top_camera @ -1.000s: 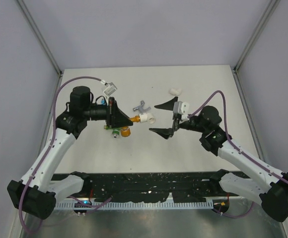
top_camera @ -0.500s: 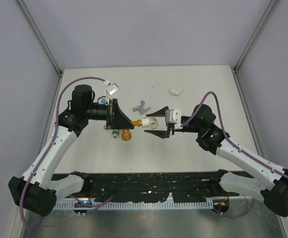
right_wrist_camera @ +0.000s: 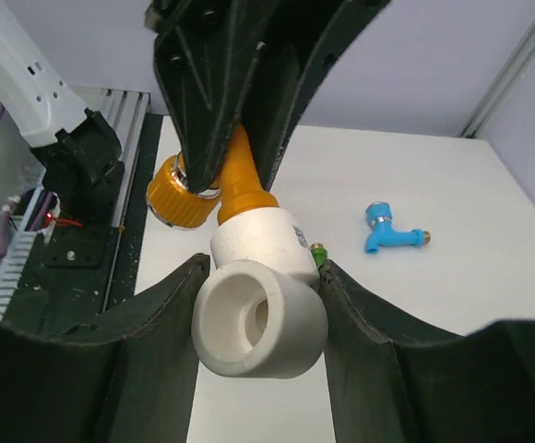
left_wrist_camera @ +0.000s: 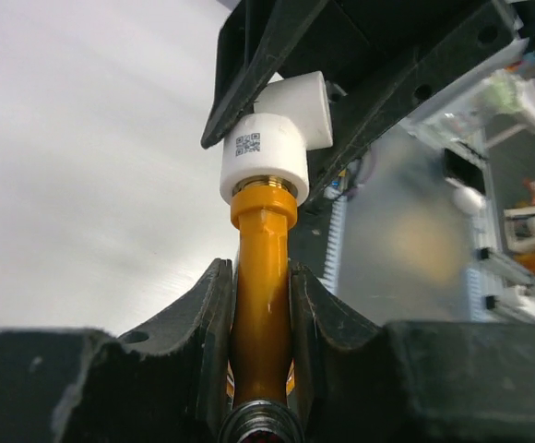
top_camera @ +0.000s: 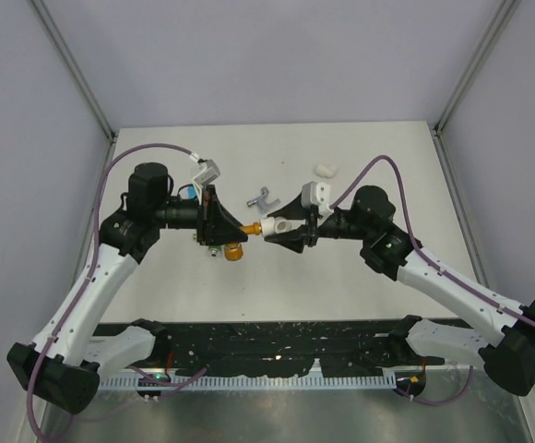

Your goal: Install the water faucets

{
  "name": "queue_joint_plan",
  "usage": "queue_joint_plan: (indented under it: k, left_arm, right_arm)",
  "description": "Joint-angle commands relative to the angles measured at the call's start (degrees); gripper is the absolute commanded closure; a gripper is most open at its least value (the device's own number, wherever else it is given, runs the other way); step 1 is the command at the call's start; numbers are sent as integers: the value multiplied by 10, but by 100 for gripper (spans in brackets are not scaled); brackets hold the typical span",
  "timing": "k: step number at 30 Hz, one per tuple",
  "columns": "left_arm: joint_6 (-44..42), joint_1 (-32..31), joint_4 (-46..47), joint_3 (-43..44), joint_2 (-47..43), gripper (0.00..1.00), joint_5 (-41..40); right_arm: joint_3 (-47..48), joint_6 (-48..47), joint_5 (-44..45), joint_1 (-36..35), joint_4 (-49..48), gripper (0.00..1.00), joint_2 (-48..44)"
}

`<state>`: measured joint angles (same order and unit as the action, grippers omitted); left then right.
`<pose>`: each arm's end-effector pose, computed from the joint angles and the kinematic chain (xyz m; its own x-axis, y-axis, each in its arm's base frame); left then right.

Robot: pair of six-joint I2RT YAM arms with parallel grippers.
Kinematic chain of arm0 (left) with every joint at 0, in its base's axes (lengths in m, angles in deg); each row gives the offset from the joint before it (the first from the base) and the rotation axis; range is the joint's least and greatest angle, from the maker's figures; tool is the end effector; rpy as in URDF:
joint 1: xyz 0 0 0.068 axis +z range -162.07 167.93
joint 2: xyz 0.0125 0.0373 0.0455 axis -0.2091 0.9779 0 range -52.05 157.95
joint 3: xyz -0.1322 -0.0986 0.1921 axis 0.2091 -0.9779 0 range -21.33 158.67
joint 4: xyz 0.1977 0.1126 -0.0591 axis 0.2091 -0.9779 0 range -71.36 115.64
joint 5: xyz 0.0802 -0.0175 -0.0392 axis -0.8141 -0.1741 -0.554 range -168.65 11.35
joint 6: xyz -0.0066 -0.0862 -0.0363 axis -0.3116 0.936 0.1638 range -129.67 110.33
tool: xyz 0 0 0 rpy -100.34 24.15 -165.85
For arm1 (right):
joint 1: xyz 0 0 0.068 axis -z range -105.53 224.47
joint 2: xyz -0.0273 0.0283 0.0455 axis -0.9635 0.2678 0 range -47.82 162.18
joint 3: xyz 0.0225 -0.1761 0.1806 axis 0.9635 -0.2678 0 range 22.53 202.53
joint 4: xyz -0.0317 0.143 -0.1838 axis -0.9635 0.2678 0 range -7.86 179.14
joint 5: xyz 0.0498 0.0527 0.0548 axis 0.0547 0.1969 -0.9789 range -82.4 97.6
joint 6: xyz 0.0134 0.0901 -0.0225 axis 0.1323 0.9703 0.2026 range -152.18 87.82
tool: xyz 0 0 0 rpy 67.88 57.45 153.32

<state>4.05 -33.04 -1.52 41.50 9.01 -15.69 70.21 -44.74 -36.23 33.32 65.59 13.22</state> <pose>0.1770 -0.1485 0.3451 -0.6056 0.1166 -0.7871 0.7931 0.1690 -0.5852 0.1582 0.2161 0.3426 0.2574 0.0167 -0.9662 -0.9624 0.0941 -0.2548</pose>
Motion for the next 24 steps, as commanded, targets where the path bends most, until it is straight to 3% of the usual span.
queue_joint_plan:
  k: [1, 8, 11, 17, 21, 24]
  left_arm:
    - [-175, -42, -25, 13, -72, 100, -156]
    - [-383, -196, 26, -74, -209, 100, -440]
    - [-440, -245, 54, -110, -248, 100, -521]
    - [-518, -322, 55, -134, -265, 100, -622]
    - [-524, -341, 54, -141, -258, 100, -659]
    - [-501, -341, 59, -150, -257, 100, -664]
  right_arm:
    - [68, 183, 22, -3, -1, 95, 22]
    - [107, 378, 3, 17, 19, 95, 69]
    - [106, 461, -33, 27, -7, 95, 96]
    - [109, 483, -45, 31, -8, 95, 127]
    - [109, 471, -47, 36, -25, 94, 118]
    - [102, 434, -48, 49, -35, 63, 97]
